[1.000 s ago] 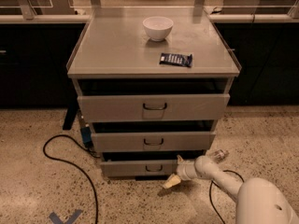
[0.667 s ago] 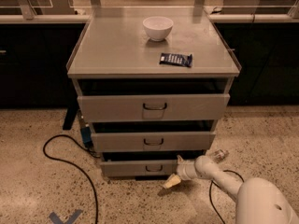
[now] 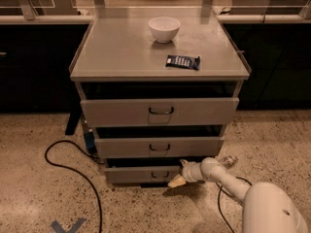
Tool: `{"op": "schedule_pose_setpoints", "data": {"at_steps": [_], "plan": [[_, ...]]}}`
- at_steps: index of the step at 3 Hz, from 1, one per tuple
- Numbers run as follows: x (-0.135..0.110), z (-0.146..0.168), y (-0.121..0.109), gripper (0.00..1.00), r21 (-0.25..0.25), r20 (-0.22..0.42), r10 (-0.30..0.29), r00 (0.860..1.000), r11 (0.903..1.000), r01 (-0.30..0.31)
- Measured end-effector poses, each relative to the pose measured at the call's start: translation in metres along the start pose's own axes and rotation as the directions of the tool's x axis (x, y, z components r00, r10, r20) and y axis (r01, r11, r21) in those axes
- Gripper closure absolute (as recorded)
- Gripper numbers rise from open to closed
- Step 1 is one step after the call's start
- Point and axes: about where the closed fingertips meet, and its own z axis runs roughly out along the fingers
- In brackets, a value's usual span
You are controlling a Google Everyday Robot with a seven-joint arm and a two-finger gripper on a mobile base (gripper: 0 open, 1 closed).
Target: Open bottom drawer
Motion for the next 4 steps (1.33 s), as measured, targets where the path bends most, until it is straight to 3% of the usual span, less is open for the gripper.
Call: {"op": "schedule_pose_setpoints", "data": {"at_steps": [3,4], "plan": [[0.0,0.0001,0.0001,0.88,0.0,0.0,0.0,1.0,1.0,0.0],[0.0,0.0001,0.0001,1.0,0.0,0.0,0.0,1.0,1.0,0.0]]}}
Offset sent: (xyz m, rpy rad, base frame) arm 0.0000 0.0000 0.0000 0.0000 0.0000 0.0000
